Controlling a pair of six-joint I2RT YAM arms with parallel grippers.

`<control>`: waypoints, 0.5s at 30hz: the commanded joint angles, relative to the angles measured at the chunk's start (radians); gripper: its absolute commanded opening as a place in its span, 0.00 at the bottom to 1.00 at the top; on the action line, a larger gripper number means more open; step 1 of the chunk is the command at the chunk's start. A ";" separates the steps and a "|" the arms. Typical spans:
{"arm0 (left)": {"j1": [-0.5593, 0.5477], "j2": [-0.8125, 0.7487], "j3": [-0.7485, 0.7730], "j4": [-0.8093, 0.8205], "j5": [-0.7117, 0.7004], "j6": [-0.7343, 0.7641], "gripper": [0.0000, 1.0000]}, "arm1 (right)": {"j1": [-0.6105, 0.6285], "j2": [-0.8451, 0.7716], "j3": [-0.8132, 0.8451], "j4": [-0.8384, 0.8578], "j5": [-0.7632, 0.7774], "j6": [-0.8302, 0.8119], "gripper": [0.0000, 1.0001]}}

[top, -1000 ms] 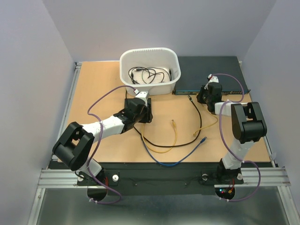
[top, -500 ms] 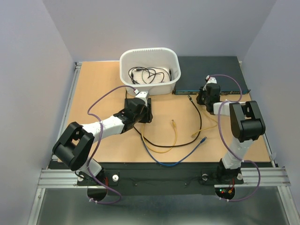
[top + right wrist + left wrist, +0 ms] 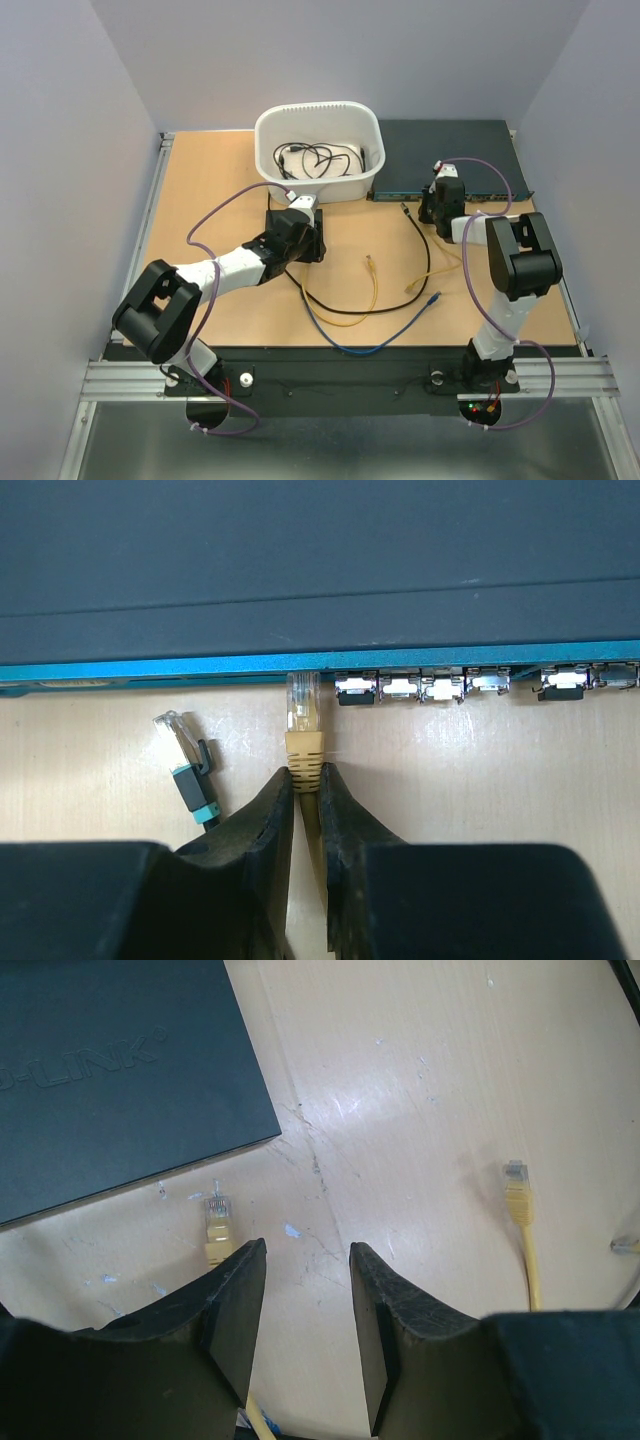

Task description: Insert the plug into the switch port

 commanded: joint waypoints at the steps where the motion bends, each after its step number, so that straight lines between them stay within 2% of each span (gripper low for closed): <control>1: -0.004 0.002 0.047 0.005 -0.004 0.021 0.50 | -0.017 0.047 0.109 0.245 0.096 -0.014 0.01; 6: -0.004 -0.013 0.044 0.004 -0.013 0.019 0.50 | -0.008 -0.023 0.047 0.246 0.083 0.003 0.01; 9: -0.005 -0.019 0.044 0.004 -0.030 0.018 0.50 | 0.009 -0.166 -0.007 0.230 0.081 0.009 0.01; 15: -0.004 -0.049 0.030 0.019 -0.059 0.005 0.50 | 0.063 -0.335 -0.059 0.132 0.020 0.063 0.01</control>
